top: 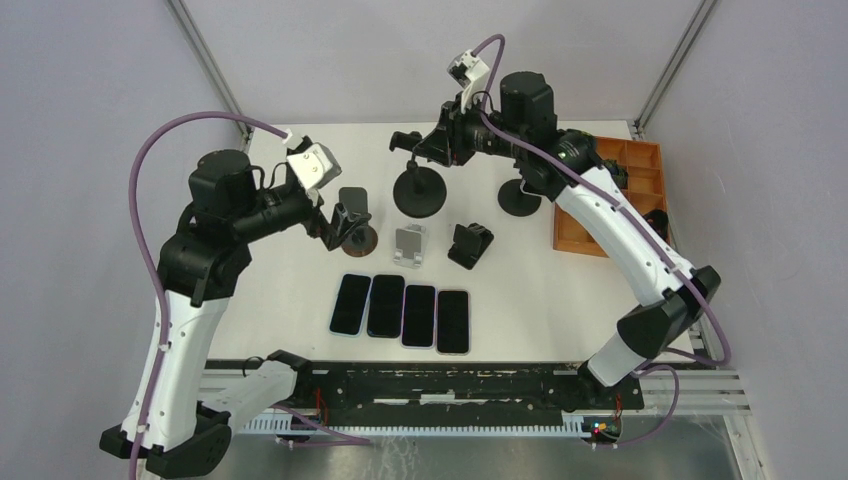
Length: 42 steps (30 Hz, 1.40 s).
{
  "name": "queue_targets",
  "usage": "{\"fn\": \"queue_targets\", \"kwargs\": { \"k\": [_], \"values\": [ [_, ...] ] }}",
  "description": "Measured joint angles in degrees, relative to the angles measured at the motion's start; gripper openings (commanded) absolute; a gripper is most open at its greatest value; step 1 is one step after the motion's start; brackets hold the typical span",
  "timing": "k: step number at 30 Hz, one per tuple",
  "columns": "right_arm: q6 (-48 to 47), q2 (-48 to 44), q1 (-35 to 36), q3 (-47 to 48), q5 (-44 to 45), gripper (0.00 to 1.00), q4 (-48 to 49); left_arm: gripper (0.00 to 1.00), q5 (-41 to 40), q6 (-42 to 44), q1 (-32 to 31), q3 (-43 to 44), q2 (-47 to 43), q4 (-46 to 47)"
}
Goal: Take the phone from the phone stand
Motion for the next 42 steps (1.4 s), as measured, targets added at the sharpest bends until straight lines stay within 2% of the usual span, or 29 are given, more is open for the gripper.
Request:
{"fn": "queue_targets", "kwargs": {
  "k": [8, 13, 29, 35, 38, 42],
  "values": [
    [-4.04, 16.24, -0.81, 8.00, 4.87, 0.00, 1.86, 1.00, -3.54, -2.25, 0.00, -1.16, 3.02, -2.99],
    [-4.09, 22.58, -2.16, 8.20, 5.20, 0.00, 5.35, 1.00, -3.65, -2.36, 0.00, -2.95, 1.36, -4.15],
    [4.22, 32.83, -5.90, 8.17, 0.83, 0.01, 19.74, 1.00, -2.56, -2.34, 0.00, -5.22, -0.31, -4.33],
    [6.23, 34.86, -6.29, 8.20, -0.13, 0.44, 22.69, 1.00, -2.54, -2.34, 0.00, -5.22, -0.11, -4.33],
    [6.16, 34.86, -6.40, 8.24, 0.22, 0.71, 22.73, 1.00, -2.51, -2.34, 0.00, -5.22, 0.00, -4.33],
    [5.55, 34.86, -6.62, 9.64, 1.44, 0.97, 21.31, 1.00, -2.51, -2.36, 0.00, -5.22, 0.07, -4.33]
  ]
}}
